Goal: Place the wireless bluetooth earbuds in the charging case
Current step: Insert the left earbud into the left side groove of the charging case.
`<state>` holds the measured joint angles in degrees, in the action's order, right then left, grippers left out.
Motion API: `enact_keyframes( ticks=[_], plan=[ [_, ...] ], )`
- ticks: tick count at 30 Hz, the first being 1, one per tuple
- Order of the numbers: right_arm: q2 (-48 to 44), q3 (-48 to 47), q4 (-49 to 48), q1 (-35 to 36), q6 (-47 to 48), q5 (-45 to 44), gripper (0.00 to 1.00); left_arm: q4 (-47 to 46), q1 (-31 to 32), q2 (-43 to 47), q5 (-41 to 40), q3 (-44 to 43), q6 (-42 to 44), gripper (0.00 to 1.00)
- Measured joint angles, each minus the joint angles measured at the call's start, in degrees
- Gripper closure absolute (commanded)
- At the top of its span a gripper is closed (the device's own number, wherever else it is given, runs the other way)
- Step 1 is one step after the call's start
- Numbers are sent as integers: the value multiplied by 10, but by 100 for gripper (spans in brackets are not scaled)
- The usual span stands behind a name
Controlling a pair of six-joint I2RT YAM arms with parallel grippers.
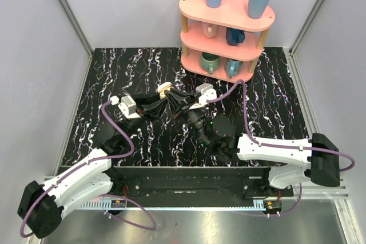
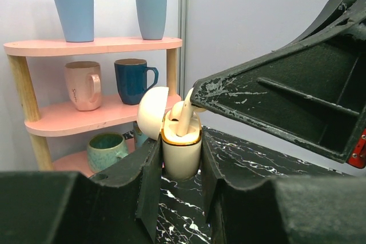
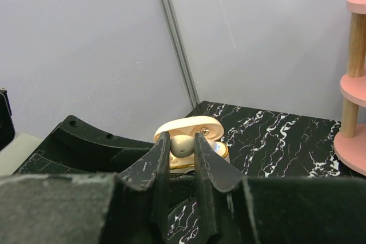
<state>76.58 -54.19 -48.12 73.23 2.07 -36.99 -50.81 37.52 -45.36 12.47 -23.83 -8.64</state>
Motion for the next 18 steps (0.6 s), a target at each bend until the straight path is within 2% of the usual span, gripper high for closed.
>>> enact_keyframes(
  ticks=[10, 18],
  plan=[
    [-3, -2, 0, 0, -2, 7, 100, -8, 0, 0, 5, 1, 0, 100],
    [-7, -5, 7, 0, -6, 33, 100, -59, 0, -8, 15, 19, 3, 100]
  ],
)
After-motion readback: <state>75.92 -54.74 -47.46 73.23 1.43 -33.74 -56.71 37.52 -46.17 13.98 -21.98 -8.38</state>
